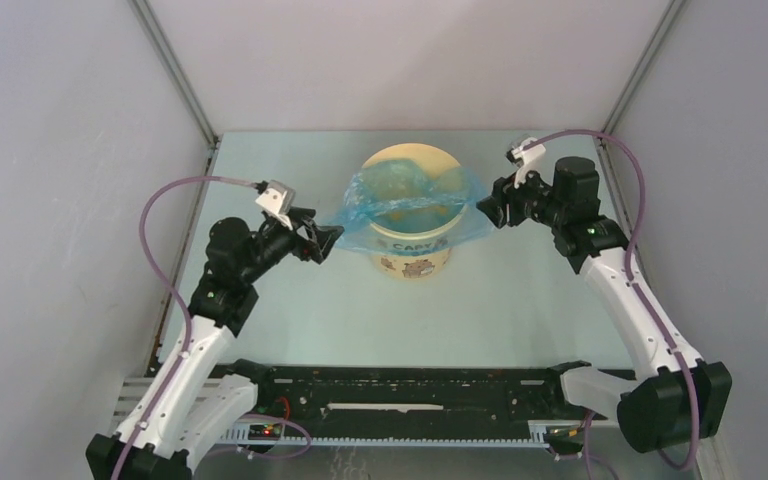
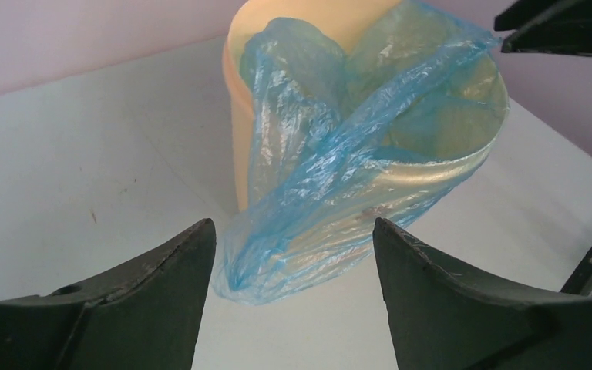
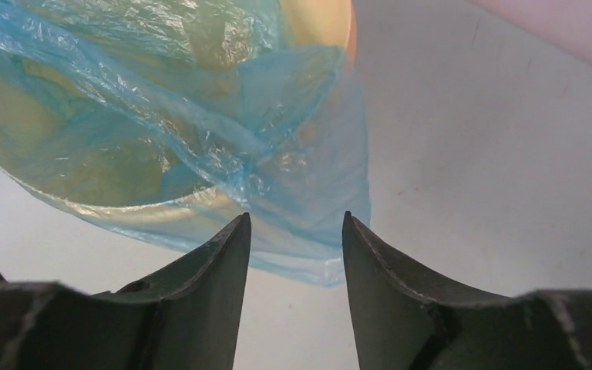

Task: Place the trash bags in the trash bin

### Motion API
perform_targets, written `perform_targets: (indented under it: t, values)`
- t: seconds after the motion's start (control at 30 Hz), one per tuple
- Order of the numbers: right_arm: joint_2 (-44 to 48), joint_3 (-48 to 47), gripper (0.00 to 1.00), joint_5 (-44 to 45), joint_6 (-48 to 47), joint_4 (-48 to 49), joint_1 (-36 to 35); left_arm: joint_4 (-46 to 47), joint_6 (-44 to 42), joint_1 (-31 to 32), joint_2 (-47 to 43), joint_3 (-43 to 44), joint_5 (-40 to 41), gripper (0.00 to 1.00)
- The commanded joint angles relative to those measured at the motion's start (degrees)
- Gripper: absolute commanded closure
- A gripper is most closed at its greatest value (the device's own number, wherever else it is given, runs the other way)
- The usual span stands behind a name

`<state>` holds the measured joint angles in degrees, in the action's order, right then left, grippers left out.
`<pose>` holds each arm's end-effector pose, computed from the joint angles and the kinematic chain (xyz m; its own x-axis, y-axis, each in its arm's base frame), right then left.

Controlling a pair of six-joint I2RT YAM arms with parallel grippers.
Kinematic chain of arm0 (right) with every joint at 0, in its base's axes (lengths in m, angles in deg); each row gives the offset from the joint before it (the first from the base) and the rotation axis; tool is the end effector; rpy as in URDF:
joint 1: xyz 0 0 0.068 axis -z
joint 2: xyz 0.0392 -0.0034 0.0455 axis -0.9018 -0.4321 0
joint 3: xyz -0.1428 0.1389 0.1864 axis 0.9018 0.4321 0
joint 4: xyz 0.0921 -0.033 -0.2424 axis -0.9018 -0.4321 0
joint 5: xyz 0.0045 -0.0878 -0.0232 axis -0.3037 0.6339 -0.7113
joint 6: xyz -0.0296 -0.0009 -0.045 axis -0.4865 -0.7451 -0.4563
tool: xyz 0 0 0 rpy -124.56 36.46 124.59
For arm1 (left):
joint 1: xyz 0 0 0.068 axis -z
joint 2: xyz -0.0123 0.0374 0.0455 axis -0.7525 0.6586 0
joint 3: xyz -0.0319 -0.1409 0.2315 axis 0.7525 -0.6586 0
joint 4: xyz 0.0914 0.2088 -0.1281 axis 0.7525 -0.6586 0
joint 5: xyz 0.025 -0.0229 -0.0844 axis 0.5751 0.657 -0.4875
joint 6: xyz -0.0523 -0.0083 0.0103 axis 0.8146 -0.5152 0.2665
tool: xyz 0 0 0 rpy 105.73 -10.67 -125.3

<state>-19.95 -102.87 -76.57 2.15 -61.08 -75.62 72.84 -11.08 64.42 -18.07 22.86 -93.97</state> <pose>0.2464 0.0654 0.3507 -0.2842 -0.1987 -0.9380 -0.6367 0.7705 0.0297 0.1719 -0.0618 0.3296 -0.1764 -0.0887 -0.9803 0.5859 0.7908 -0.1770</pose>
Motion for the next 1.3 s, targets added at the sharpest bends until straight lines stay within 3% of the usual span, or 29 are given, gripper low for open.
perform_targets:
  t: [0.0,0.27,0.37,0.7,0.83,0.9,1.17,1.27]
  values:
    - [-1.9,-0.3,0.46,-6.0,-11.6,6.9,0.6,4.1,-8.1,-0.3,2.4,1.5,-9.1,0.22]
    - [-4.0,-0.2,0.48,-12.7,-15.9,7.1,3.7,7.3,-11.4,-0.3,7.4,2.0,-8.8,0.26]
    - [-4.8,-0.2,0.48,-13.6,-16.1,8.1,3.5,7.6,-12.0,-0.3,9.4,2.8,-9.2,0.34]
    - [-4.8,-0.1,0.44,-7.5,-18.1,8.5,1.6,6.5,-13.3,-0.2,10.7,3.6,-2.5,0.36]
    - [-5.5,-0.1,0.47,-6.7,-17.3,10.7,1.7,6.0,-11.7,-0.2,13.7,5.5,-2.9,0.49]
    - [-5.4,-0.1,0.52,-6.0,-16.6,11.8,1.5,6.2,-11.2,-0.2,14.3,6.0,-3.2,0.55]
    - [-5.6,-3.4,1.0,-6.9,-15.4,9.9,0.5,6.2,-8.6,-0.2,13.2,9.0,-2.5,0.86]
    - [-6.3,-4.2,1.0,-7.3,-11.8,11.0,0.5,6.7,-5.8,-0.3,13.1,9.2,-1.1,0.9]
